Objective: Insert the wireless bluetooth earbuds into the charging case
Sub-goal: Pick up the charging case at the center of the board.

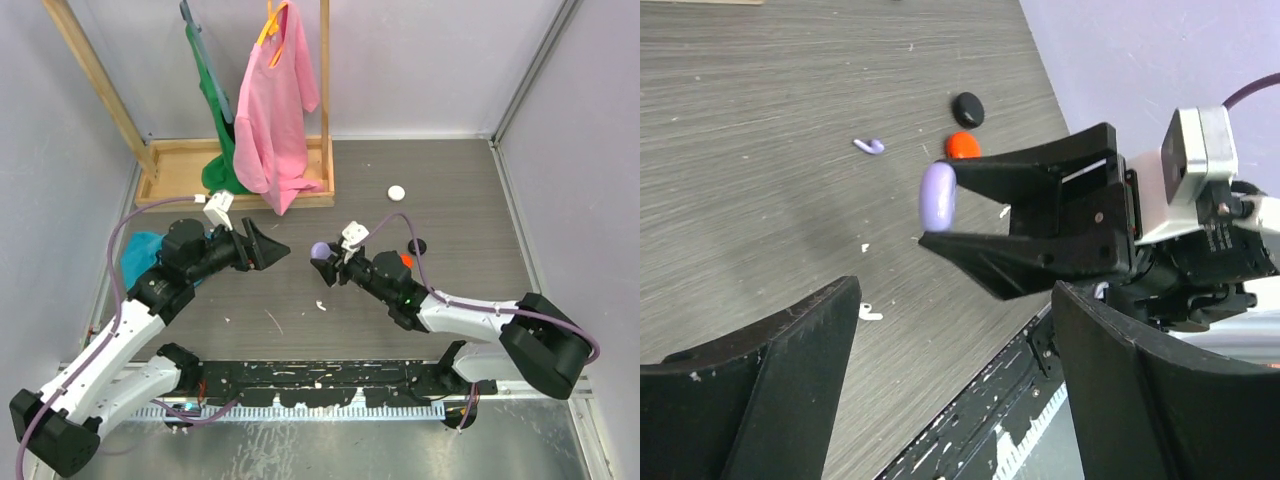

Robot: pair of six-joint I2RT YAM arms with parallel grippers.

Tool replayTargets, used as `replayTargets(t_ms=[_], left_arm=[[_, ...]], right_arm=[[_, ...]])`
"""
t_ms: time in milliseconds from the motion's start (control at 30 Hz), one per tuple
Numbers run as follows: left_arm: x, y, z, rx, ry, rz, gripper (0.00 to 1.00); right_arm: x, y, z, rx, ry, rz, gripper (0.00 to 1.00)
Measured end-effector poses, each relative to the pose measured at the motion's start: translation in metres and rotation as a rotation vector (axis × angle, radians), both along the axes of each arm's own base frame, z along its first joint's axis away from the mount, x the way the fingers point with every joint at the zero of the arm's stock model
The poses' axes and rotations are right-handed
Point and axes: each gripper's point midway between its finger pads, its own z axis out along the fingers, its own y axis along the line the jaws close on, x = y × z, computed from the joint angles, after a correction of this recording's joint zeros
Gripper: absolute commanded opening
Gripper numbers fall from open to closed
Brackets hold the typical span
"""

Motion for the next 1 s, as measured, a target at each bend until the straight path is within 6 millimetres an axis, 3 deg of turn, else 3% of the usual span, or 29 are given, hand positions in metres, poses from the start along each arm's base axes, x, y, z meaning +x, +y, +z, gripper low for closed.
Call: replayTargets(t_ms=[167,467,800,1000], left_arm=[[0.003,-0.019,-0.001,-0.031,0.008,-0.029,0.69],[0.013,-0.047,-0.023,-0.031,0.064,-0.064,0.57],[0.016,-0.073,-0.039,-0.037,0.099,-0.111,0.45],[0.015,-0.084,-0.043,-0.047,0.113,-0.139,0.24]], right_arm=[[-0.015,0.007,0.013,0.052,-0.092,0.044,0.51],[-0.021,0.011,0.038,0.128,-0.196,0.072,0.51],[-0.028,0.011,0.038,0.132,-0.223,0.102,0.52],[-0.028,0.011,0.034,0.116,-0.226,0.102,0.54]])
